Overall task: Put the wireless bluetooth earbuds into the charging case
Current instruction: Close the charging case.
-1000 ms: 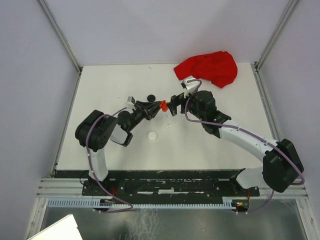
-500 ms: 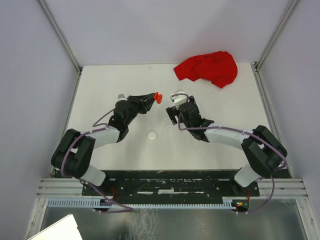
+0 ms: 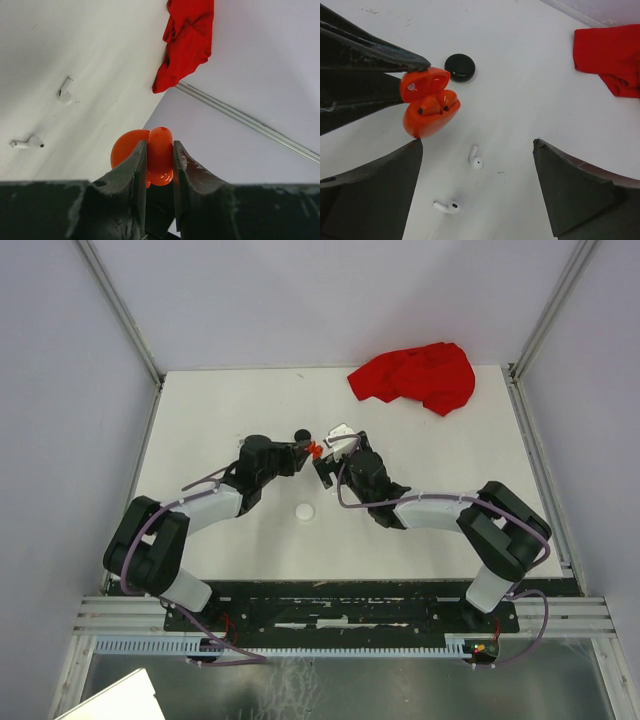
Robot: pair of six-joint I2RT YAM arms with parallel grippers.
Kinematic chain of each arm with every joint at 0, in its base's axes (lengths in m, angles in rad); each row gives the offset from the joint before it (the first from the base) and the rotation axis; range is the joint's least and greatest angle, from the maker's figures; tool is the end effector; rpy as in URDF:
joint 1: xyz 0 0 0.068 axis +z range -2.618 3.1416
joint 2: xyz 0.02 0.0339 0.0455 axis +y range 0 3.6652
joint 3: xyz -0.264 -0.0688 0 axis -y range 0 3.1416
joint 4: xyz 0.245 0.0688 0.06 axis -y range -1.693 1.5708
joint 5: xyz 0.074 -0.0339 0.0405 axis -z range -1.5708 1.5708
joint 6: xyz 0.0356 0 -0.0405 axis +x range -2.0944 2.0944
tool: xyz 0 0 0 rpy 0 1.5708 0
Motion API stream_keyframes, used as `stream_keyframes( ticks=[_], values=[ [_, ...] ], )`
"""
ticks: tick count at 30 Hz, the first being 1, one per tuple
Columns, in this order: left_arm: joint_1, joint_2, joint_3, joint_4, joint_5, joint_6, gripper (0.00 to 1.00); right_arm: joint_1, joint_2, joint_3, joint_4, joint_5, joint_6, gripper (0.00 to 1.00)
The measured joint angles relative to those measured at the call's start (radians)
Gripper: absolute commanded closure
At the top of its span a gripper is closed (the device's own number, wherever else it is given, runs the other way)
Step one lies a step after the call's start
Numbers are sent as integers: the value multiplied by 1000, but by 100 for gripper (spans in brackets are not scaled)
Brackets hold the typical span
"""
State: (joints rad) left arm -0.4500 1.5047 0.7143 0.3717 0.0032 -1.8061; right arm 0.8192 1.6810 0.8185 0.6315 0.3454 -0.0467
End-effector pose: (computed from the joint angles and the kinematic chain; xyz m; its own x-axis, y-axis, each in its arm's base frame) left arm 0.2860 -0.1383 0.2005 -0.3402 -0.9156 0.2143 -0.4580 -0.0377 -0.8881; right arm 0.2537 0.2538 0.2042 -0.1346 -0.2083 -0.9688 -0.4692 0.8745 -0.1229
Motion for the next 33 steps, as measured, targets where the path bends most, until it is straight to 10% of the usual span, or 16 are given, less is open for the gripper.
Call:
stream_keyframes(
  ticks=[33],
  values=[
    [-37,32,-18,27,-31,-4,97,25,95,107,-50,158,-81,1]
  ],
)
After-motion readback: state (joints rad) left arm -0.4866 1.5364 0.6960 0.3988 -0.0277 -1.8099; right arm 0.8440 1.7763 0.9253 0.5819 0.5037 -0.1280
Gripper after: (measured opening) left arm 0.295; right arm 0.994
